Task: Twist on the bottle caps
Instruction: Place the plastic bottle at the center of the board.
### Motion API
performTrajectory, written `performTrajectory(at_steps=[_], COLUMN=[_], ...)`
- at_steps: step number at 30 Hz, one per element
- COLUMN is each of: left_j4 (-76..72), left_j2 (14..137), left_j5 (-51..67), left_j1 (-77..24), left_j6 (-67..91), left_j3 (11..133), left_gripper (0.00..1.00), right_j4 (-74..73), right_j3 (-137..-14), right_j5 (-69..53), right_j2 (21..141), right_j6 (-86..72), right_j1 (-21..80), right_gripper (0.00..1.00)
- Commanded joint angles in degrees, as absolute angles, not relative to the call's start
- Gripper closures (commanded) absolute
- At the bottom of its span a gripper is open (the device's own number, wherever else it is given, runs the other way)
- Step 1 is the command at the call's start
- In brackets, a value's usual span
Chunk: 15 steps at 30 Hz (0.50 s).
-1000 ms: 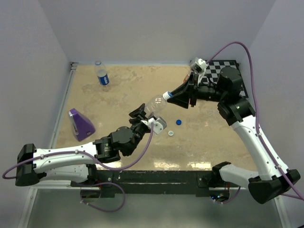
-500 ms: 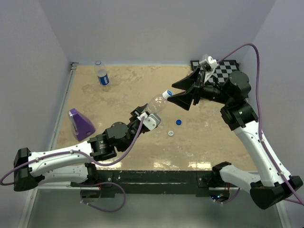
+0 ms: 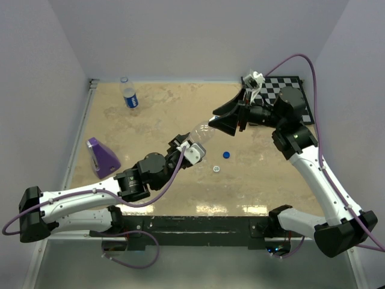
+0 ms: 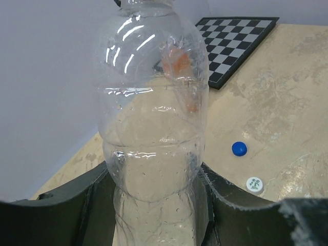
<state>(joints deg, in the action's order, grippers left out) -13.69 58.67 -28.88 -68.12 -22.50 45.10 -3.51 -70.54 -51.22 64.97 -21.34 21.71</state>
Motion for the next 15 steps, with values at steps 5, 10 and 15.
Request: performTrajectory(at_steps=[5,10,15], left_j4=[-14.5,-13.6,-10.8], left_j2=[59.2,56.2,53.2], left_j5=[-26.1,-23.2,-21.8], left_j1=[-66.0,-62.6,-59.9], left_j6=[-18.3,-15.2,-13.4], left_j3=[47.6,46.1,45.8], left_gripper=[0.95,0.43,0.18], right_j4=[-5.3,-12.3,-21.2], right_j3=[-70.5,-73.1,-76.5], right_j5=[-51.9,-46.2,-35.8], right_j2=[64.4,65.2,66.5], right_j6=[-19.9,-15.0,-9.9], right_j1=[21.6,21.5,21.6], right_gripper=[0.89,1.0,1.0])
